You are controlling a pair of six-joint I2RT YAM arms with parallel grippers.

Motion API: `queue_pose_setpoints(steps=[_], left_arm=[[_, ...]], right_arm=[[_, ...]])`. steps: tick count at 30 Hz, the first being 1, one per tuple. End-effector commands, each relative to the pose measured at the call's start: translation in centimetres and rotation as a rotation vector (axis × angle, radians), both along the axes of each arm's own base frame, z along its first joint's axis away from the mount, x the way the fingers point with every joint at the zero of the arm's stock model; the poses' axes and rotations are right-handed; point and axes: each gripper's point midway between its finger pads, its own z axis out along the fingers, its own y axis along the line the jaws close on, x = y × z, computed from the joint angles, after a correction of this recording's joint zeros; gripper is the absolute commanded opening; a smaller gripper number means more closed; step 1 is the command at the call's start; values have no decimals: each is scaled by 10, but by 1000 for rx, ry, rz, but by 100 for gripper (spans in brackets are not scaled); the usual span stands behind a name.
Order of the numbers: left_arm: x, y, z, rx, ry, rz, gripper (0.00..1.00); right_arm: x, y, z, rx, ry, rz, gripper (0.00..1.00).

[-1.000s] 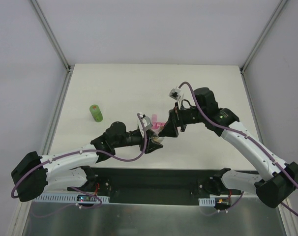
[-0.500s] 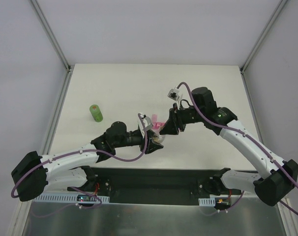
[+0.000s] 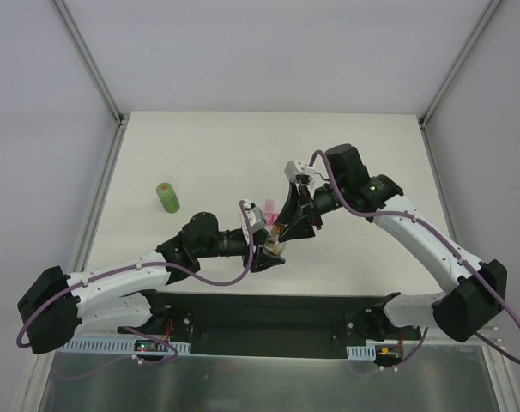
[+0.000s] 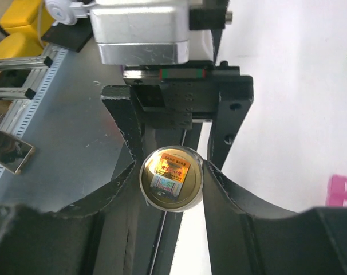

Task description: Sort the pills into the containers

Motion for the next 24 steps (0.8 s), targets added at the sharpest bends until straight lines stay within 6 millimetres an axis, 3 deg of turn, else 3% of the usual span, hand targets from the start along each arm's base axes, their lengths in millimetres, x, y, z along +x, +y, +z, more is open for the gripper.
queue_pose_setpoints(steps=[1, 12, 21, 24], left_arm=[[3, -2, 20, -44, -63, -10, 0], [3, 8, 13, -39, -70, 25, 0], [5, 10, 5, -26, -55, 43, 0], [7, 10, 9, -41, -57, 55, 0]], right_arm=[[-20, 10, 46, 232, -57, 240, 12], [-5, 1, 39, 171, -85, 123, 16], [1, -3, 46, 141, -67, 55, 16], [2, -3, 29, 100, -62, 24, 34]])
